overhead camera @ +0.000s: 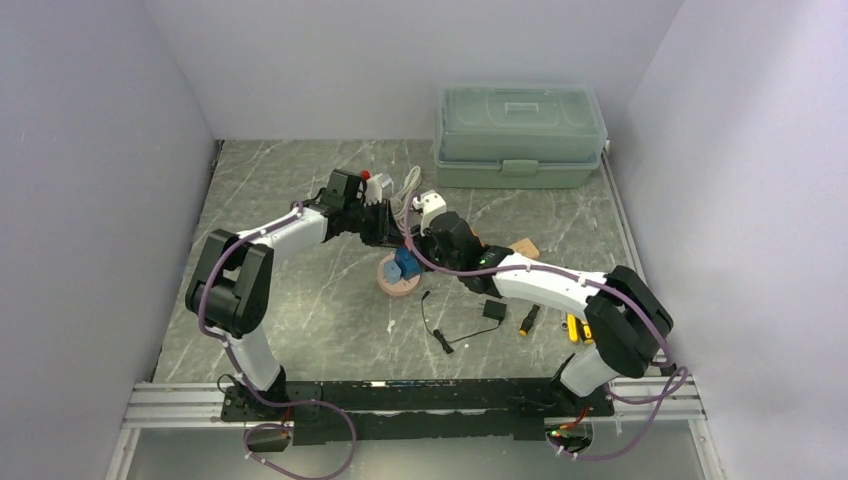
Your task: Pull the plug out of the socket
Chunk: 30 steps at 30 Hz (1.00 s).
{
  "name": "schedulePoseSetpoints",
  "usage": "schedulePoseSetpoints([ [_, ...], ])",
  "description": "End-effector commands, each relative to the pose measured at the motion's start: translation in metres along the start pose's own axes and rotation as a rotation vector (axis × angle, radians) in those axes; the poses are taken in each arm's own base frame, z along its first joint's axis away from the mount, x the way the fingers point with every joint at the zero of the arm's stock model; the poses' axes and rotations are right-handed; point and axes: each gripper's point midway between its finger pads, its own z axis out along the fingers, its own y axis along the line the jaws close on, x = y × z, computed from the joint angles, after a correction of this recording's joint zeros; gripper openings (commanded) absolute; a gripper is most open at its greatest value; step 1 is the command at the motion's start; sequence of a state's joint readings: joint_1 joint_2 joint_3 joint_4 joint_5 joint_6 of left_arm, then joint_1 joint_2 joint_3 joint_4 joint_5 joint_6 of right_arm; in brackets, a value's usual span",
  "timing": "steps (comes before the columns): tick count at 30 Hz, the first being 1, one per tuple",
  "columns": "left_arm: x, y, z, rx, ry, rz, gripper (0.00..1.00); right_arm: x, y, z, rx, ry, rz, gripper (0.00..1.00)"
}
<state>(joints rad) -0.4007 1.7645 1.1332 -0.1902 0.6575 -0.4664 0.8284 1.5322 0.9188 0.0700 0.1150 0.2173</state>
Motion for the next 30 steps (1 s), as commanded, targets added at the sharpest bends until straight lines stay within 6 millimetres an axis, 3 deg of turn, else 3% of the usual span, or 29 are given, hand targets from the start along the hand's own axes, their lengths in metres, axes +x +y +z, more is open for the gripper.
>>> schedulePoseSetpoints([
  [1, 0.026, 0.012, 0.01, -0.062, 0.086, -0.03, 0.22, -0.007, 0.005, 0.005, 0.038, -0.028, -0.013, 0.0],
  [5, 0.034, 0.019, 0.003, -0.122, 0.104, -0.02, 0.23, -0.004, 0.002, 0.008, 0.069, -0.011, -0.004, 0.0],
  [9, 0.045, 0.026, -0.01, -0.19, 0.123, -0.028, 0.3, 0.0, 0.0, 0.011, 0.088, 0.012, -0.003, 0.0],
  [19, 0.039, 0.007, -0.015, -0.118, 0.089, -0.011, 0.46, 0.001, -0.002, 0.012, 0.1, 0.016, -0.001, 0.0],
  [22, 0.036, 0.003, -0.016, -0.101, 0.075, 0.004, 0.45, 0.002, -0.001, 0.013, 0.098, 0.021, -0.001, 0.0],
  [30, 0.046, 0.014, -0.009, -0.123, 0.124, -0.03, 0.35, 0.0, 0.0, 0.012, 0.092, 0.016, -0.003, 0.0],
])
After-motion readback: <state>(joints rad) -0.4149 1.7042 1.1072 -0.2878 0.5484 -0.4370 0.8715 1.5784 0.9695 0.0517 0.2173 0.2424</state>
